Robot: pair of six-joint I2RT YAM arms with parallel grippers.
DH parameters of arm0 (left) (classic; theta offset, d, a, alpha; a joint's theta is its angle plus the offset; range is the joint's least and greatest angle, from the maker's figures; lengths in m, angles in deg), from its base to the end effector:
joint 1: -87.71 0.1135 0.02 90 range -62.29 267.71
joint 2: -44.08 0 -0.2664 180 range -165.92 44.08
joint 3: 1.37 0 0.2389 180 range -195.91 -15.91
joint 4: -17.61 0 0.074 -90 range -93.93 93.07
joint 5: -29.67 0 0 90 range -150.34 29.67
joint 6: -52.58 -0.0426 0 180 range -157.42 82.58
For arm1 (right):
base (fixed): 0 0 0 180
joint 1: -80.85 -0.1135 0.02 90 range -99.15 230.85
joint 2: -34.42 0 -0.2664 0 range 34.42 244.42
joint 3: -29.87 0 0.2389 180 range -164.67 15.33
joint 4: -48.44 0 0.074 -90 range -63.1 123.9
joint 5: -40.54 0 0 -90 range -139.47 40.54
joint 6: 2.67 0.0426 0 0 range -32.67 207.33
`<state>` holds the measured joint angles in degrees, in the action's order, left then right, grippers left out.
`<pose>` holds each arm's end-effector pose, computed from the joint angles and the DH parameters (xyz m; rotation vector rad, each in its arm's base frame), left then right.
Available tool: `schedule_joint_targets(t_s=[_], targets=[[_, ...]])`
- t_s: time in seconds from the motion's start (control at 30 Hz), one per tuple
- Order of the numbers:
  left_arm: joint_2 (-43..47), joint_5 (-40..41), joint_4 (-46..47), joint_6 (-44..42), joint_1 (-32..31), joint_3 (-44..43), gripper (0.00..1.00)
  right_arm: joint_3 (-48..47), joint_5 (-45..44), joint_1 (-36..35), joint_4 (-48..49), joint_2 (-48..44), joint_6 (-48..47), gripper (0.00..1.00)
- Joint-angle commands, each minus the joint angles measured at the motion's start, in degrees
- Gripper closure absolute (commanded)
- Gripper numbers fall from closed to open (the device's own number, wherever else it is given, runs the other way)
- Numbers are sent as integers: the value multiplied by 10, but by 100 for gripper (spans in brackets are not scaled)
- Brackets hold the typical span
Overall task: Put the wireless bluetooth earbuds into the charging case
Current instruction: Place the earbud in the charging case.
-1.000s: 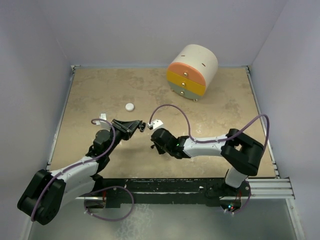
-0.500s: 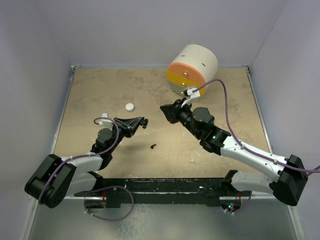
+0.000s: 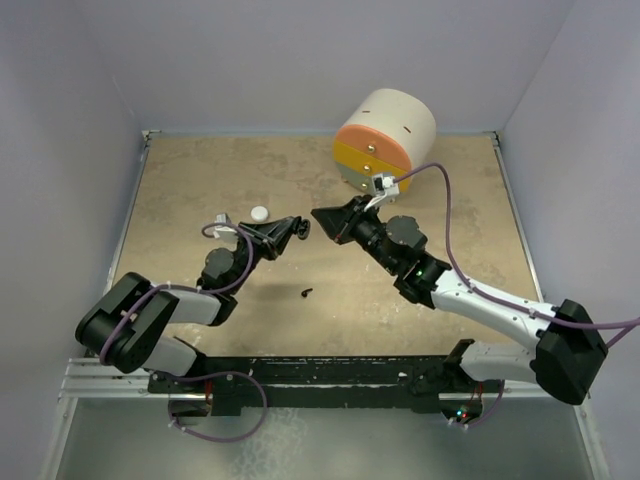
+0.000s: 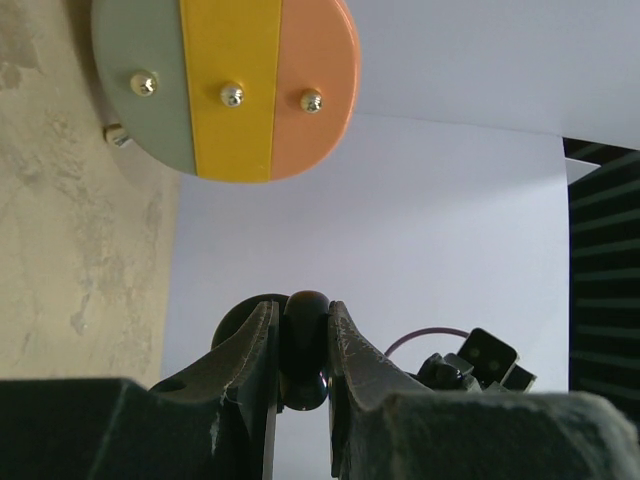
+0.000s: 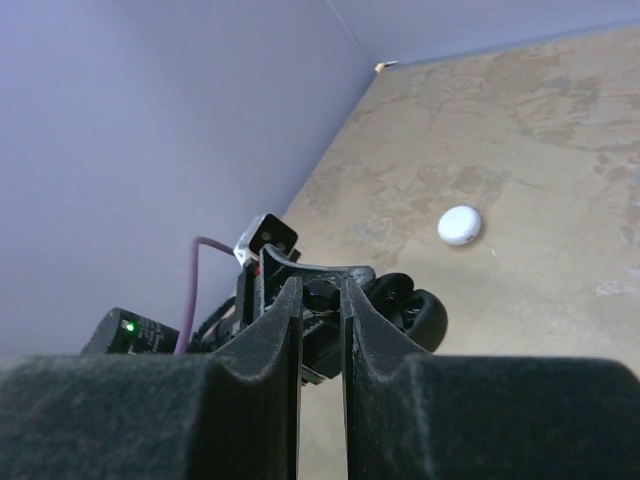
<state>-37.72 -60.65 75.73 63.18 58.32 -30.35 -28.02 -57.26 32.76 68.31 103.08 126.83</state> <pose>0.2112 -0.1192 0.1976 -1.0311 1.4494 -1.7706 0.1863 0.1989 0.3354 0.0073 1.5187 1.1544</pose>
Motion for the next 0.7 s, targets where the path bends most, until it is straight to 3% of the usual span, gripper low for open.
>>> schedule_joint_targets(t_s=[0.0,0.67], targets=[[-6,6,61,8,-11,-31,100,4,25,3,84,18,53,100],[-8,33,45,-5,-40,-45,100,47,66,32,160,48,121,100]])
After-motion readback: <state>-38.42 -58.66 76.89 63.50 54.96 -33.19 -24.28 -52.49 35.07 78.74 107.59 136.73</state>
